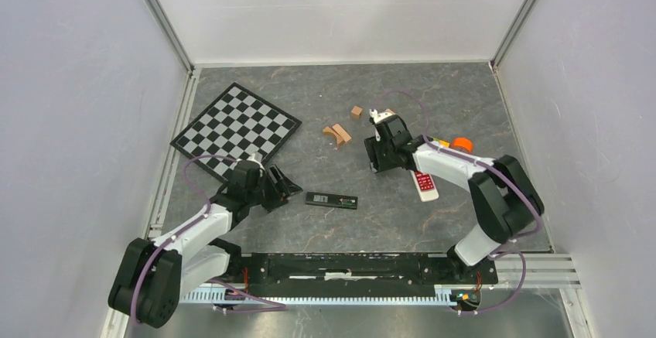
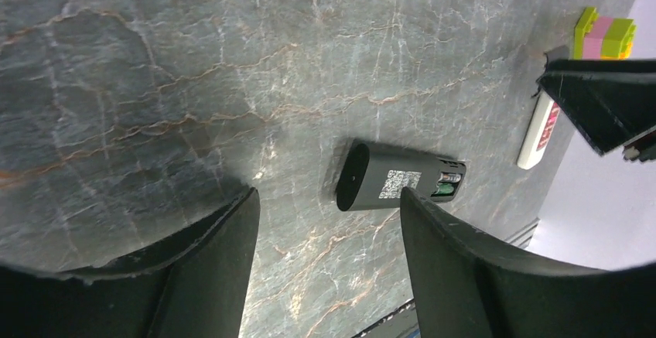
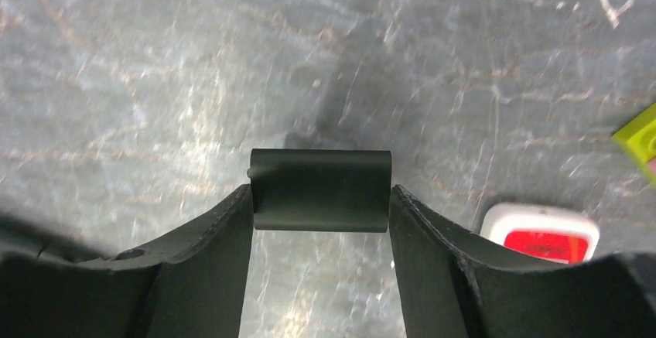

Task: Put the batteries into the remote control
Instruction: Pick up the battery cover at the center of the board, then adjust the remote control at the center of the board.

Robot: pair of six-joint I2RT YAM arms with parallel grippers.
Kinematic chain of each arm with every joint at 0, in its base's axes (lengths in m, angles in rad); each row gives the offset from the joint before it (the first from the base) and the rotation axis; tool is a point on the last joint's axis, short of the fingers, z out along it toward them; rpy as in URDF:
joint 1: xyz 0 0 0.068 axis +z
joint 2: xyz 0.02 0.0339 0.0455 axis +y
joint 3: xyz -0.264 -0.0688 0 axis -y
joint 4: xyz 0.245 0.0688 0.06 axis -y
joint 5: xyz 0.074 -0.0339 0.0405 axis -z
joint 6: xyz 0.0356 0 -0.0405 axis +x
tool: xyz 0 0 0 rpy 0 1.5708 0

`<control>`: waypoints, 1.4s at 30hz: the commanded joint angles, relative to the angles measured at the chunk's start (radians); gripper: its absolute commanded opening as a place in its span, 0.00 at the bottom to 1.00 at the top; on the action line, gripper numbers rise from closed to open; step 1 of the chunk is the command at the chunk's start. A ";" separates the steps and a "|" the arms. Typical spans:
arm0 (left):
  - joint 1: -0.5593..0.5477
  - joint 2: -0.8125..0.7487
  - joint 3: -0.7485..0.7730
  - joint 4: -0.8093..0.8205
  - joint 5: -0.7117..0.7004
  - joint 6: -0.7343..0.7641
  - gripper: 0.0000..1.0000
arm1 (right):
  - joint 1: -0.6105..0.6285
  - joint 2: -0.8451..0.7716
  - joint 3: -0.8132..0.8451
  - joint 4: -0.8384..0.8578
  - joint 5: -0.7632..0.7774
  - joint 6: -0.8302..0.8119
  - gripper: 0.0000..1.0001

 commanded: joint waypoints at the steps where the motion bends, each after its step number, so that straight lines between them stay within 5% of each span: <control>1: -0.008 0.048 -0.021 0.166 0.050 -0.028 0.69 | 0.014 -0.123 -0.084 0.046 -0.069 0.053 0.57; 9: -0.046 0.205 -0.042 0.359 0.149 -0.098 0.44 | 0.040 -0.218 -0.162 0.056 -0.126 0.086 0.56; 20: -0.196 0.157 -0.058 0.361 0.117 -0.155 0.37 | 0.163 -0.213 -0.210 0.097 -0.121 0.177 0.56; 31: -0.228 0.172 -0.075 0.351 0.088 -0.136 0.38 | 0.241 -0.200 -0.199 0.086 -0.063 0.238 0.55; 42: -0.228 0.107 -0.047 0.245 0.035 -0.097 0.53 | 0.287 -0.166 -0.185 0.107 -0.003 0.289 0.55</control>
